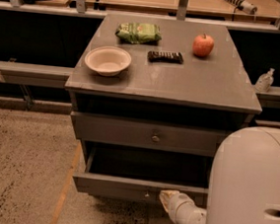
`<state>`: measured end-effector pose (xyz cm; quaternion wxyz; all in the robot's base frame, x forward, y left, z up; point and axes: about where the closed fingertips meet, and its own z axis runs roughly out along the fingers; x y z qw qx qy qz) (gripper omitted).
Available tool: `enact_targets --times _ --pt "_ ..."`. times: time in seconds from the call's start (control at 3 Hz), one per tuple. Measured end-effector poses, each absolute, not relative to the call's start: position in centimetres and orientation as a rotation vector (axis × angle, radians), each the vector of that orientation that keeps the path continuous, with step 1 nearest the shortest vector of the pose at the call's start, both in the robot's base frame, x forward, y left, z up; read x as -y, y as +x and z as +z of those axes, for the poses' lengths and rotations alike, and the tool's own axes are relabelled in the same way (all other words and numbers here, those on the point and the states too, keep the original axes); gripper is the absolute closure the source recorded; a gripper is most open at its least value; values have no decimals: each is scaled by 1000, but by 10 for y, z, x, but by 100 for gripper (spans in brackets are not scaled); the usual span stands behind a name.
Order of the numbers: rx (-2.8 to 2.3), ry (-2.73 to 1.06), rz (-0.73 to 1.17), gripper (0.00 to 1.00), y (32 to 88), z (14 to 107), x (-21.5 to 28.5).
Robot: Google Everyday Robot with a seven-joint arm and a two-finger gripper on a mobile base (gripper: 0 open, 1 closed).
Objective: Close middle drawer
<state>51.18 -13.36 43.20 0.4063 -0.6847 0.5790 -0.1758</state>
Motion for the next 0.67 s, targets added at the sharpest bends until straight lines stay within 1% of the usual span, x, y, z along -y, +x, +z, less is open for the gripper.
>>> enact_targets --times 0.67 --pt "-1461 -1727 -444 100 512 432 134"
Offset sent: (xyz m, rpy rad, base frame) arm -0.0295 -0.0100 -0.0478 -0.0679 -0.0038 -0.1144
